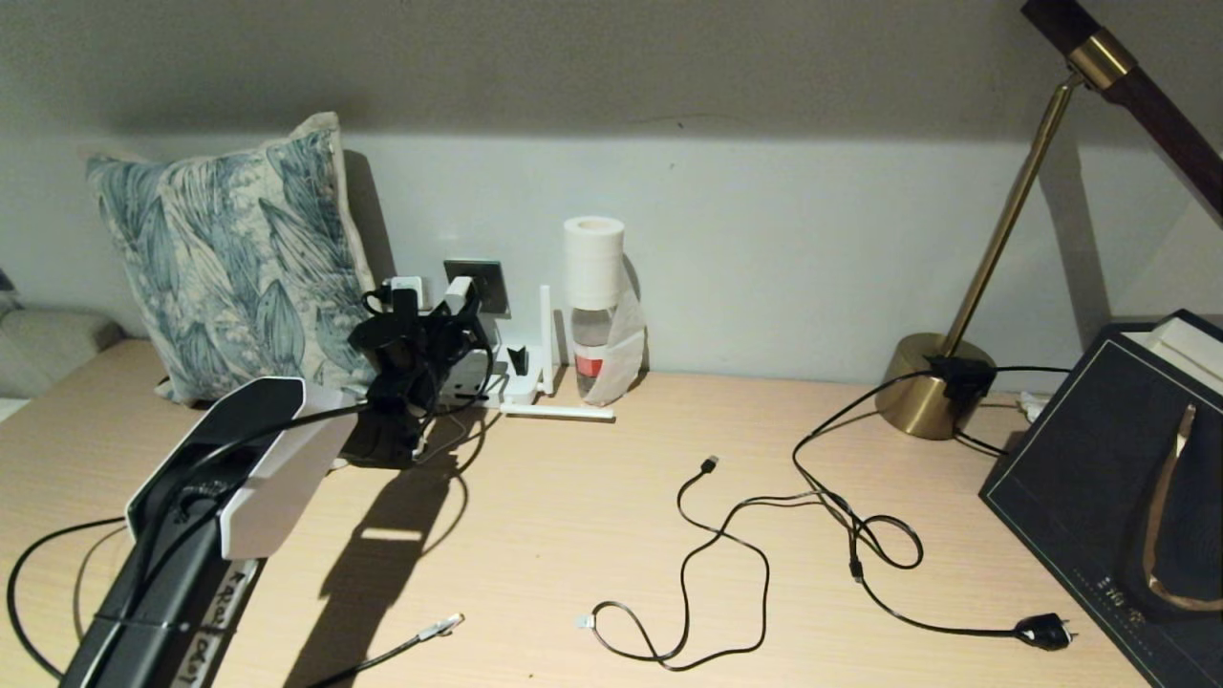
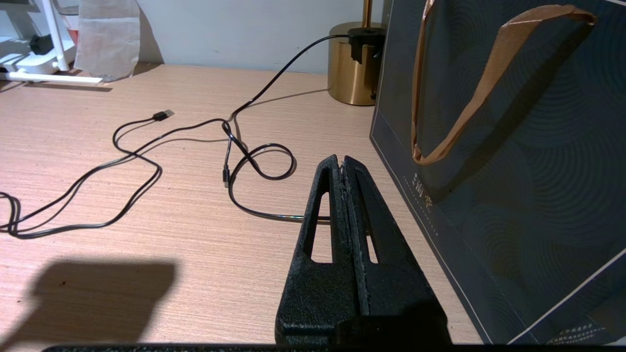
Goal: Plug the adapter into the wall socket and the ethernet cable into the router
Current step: Plug plug into socket
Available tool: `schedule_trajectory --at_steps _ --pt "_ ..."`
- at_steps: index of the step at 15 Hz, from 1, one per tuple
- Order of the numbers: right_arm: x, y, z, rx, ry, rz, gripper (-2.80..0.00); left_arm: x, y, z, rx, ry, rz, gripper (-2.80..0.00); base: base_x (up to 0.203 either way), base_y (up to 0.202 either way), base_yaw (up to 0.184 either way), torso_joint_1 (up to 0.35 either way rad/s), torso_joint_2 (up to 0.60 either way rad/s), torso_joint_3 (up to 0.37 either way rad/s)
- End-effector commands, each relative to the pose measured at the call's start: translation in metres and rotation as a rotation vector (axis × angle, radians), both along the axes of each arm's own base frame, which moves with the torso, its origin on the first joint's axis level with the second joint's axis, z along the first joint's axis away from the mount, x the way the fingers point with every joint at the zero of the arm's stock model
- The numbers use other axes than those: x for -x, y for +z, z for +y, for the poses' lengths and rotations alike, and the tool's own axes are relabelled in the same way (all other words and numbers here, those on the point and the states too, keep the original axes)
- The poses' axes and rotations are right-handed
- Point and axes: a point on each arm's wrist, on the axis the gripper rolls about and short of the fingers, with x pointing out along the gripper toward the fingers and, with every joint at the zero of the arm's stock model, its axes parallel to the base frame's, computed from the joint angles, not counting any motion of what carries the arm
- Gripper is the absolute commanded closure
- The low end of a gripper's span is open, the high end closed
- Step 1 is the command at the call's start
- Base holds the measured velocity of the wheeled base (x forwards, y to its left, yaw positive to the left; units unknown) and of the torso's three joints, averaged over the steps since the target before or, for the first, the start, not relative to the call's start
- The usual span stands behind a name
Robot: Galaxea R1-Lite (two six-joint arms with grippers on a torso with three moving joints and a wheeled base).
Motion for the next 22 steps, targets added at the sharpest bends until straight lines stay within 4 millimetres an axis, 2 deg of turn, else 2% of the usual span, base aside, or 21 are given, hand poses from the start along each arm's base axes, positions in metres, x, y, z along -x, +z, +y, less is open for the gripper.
schedule_trajectory --at_steps 1,18,22 --pt "-0.003 -0.01 0.0 0.0 0.0 0.036 0.0 -0.001 -0.003 0.0 0.0 0.0 0.002 0.0 0.0 0.0 0.0 0.0 0.0 0.0" --pt "-0.003 -0.01 0.0 0.0 0.0 0.036 0.0 -0.001 0.006 0.002 -0.007 -0.002 0.01 0.0 0.0 0.0 0.0 0.0 0.0 0.0" --pt "-0.003 -0.01 0.0 0.0 0.0 0.036 0.0 0.0 0.017 0.007 -0.029 0.013 0.015 0.0 0.0 0.0 0.0 0.0 0.0 0.0"
